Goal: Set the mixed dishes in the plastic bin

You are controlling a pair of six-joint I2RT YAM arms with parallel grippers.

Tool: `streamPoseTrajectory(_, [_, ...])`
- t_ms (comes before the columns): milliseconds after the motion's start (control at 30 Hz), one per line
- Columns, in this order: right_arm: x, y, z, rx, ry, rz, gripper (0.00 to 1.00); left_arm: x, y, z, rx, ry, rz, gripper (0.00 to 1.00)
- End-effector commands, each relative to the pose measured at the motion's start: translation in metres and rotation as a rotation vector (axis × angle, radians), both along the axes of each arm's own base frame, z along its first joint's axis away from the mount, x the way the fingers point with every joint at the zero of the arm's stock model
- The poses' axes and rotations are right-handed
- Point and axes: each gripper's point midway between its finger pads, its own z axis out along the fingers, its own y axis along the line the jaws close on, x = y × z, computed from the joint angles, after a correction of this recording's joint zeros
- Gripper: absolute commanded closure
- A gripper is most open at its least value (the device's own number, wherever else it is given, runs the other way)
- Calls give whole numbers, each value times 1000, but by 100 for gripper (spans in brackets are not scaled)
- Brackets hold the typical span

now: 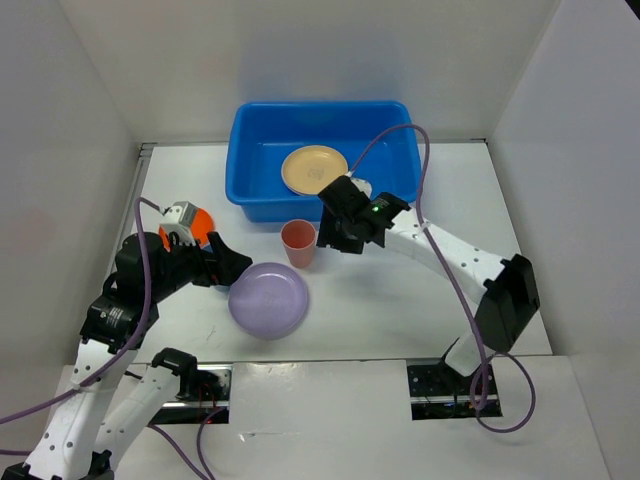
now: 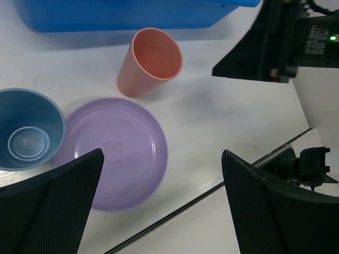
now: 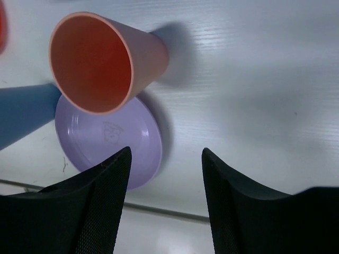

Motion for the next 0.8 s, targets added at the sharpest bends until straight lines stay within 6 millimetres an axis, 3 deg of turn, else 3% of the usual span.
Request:
streamPoseTrajectory(0, [22,25,0,70,-67,-25,39,-1,-1,12,1,-50,-26,2])
streamPoseTrajectory(400, [50,44,-38,21,-51,-61,42,-1,-1,8,3,-41,-26,2])
streamPoseTrajectory(567, [61,54,-30,48,-80,-74,44,-1,-1,8,3,-41,-26,2])
streamPoseTrajectory(700, [59,51,-34,32,-58,-81,44,-1,-1,8,10,-46,-29,2])
streamPoseTrajectory(767, [55,48,-21,43,-68,-82,44,-1,-1,8,10,-46,-29,2])
